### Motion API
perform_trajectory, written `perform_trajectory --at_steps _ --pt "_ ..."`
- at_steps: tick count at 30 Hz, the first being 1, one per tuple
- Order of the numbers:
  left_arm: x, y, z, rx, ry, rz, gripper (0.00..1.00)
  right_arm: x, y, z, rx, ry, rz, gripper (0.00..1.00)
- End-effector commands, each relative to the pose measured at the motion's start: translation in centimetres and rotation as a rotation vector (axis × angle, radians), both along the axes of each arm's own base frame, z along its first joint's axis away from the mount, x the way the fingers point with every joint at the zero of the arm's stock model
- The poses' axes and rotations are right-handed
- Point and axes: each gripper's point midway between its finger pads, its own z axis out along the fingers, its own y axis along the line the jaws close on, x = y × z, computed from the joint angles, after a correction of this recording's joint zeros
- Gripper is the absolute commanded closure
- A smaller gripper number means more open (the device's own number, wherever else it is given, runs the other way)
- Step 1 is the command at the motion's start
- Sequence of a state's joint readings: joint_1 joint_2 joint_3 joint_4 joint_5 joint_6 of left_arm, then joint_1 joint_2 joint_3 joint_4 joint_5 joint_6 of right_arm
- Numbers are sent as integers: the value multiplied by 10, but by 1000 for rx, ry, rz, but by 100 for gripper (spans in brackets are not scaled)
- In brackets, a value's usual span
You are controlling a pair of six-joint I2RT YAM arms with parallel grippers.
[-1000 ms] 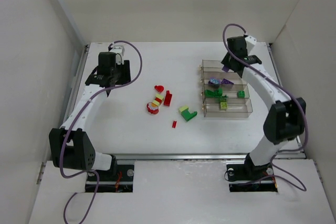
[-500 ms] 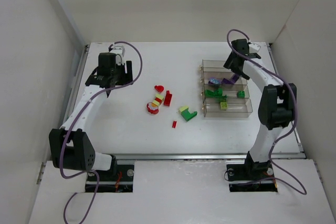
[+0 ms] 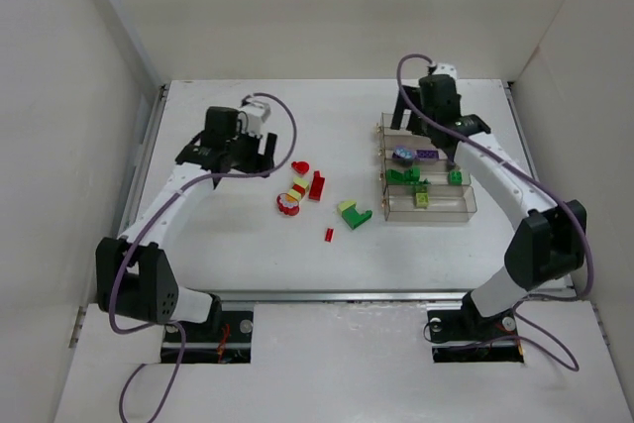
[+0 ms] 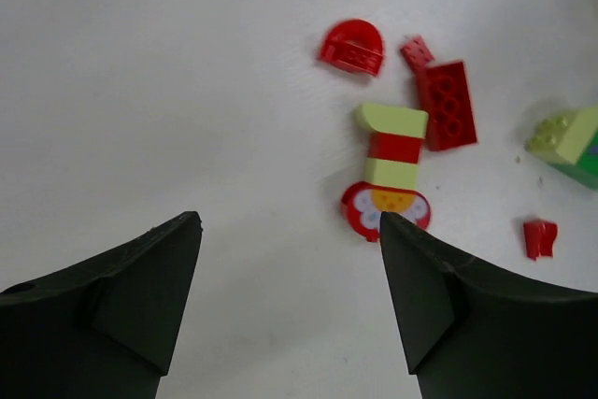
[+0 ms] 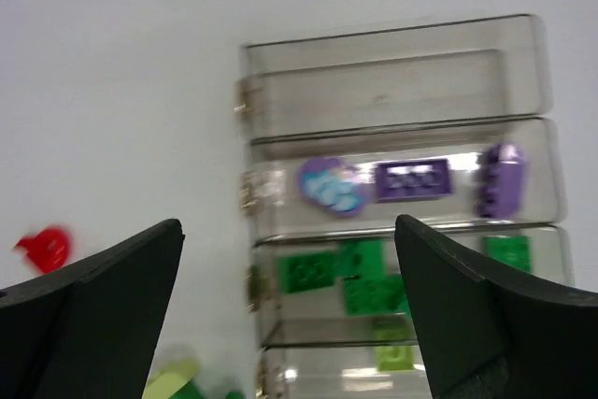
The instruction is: Sort the legos into containers by color
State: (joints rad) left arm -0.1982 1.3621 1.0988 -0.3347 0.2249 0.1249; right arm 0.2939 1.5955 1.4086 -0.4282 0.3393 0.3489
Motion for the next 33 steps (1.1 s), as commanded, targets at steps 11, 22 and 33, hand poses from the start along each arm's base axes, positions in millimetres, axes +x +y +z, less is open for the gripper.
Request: perform_trajectory --at_steps 11,22,33 --pt "-63 -63 -108 327 130 -430 4 -59 153 -9 139 19 472 0" --pt "-35 -77 -128 305 135 -336 14 -62 151 -13 159 30 445 0" --pt "-38 -69 -137 289 174 -302 74 -67 157 -21 189 64 438 0"
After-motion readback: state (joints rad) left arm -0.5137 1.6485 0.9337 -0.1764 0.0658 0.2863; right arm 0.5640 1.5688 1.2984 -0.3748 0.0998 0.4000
